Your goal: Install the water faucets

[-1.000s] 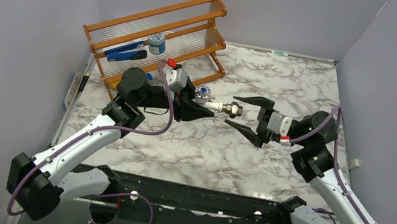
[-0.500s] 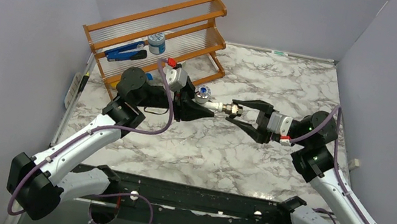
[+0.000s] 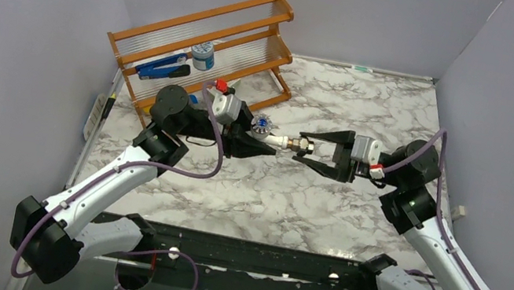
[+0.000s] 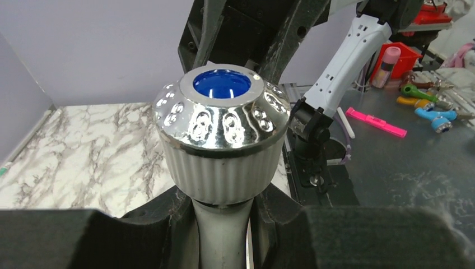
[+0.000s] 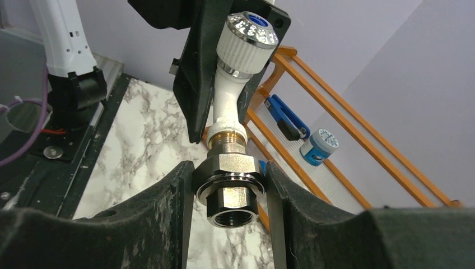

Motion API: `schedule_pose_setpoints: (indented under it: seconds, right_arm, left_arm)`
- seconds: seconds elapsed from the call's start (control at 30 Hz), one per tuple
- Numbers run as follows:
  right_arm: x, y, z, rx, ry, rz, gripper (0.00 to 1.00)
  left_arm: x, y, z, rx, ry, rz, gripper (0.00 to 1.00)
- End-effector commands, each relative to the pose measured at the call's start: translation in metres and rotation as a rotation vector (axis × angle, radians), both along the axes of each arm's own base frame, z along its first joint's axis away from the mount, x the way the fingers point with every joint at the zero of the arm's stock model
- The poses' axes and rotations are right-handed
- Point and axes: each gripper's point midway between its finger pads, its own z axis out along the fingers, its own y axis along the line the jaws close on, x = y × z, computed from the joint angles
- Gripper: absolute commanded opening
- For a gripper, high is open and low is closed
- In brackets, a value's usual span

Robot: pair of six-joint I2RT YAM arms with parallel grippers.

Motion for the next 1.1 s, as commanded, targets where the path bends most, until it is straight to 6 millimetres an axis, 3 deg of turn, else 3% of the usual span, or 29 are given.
schedule_pose_setpoints:
  seconds: [0.0,0.7,0.87,1.07]
  right_arm:
    - [-0.007,0.005,-0.001,-0.015,0.136,0.052,0.01]
    - [-0.008,0.006,0.0,-0.025,0.696,0.002,0.01]
    - [-0.005,0.009,-0.009,-0.026,0.907,-0.021,0.01]
    - [-0.003,0.013,-0.009,0.008,1.14,-0.036,0.06]
  left_arm:
    - [-0.023,0.003,0.023,-0.054,-0.234,-0.095,0.0]
    - [-0.019,0.005,0.026,-0.124,-0.743,-0.057,0.0]
    - [-0.015,0.007,0.03,-0.144,-0.878,-0.014,0.0]
    - [-0.008,0.005,0.035,-0.147,-0.915,0.015,0.0]
